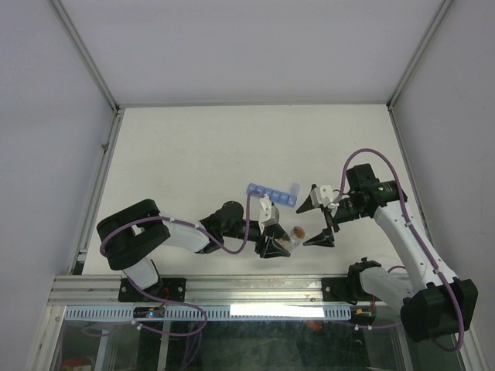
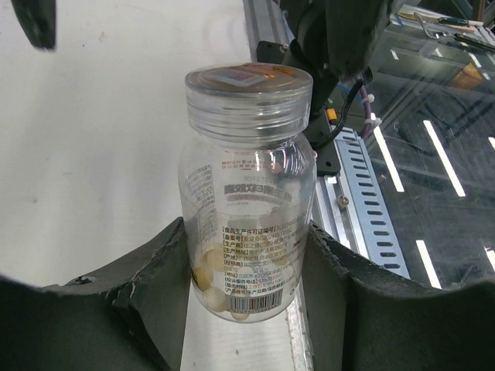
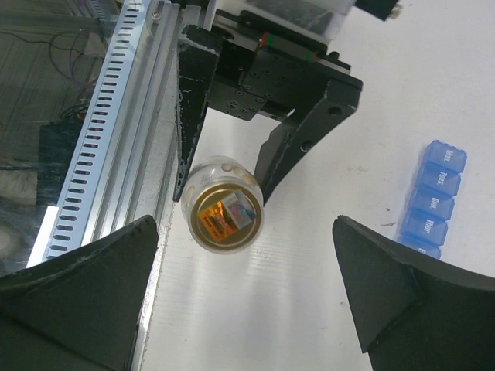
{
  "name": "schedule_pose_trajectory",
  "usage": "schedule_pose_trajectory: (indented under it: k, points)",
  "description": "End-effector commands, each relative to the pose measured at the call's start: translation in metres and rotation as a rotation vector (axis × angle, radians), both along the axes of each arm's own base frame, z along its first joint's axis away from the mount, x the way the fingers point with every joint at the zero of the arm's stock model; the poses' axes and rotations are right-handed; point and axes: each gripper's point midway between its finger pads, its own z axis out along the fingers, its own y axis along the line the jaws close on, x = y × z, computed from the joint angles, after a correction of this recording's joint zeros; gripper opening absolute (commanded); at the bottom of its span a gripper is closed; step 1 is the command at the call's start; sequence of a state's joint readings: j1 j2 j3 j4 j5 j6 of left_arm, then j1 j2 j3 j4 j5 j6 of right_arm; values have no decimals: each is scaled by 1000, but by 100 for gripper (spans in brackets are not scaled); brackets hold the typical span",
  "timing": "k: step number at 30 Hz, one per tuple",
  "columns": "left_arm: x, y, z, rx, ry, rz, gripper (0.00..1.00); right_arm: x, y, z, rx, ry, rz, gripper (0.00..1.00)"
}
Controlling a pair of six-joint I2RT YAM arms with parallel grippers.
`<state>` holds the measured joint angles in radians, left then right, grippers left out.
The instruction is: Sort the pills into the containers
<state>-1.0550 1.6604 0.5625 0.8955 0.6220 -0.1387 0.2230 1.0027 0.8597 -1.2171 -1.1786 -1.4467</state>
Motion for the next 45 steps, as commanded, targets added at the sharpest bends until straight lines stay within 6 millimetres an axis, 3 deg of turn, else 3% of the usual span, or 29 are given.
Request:
schedule_pose_trajectory:
  k: [1,11,20,33,45]
  points:
    - [-6,-16,22,-37,-23,-84,8,2,5,8,52,-107,30,99]
    - [-6,-17,24,-10,-40,-109,8,-2,7,17,41,-109,13,79]
    - [-7,-16,26,-9,-57,-117,8,-6,1,2,-21,-56,-12,78]
    - [-2,-14,31,-21,-88,-87,8,-5,-3,-8,-61,-21,-29,64]
    - [7,-16,40,-68,-126,-30,7,1,-2,-10,-80,43,-91,38]
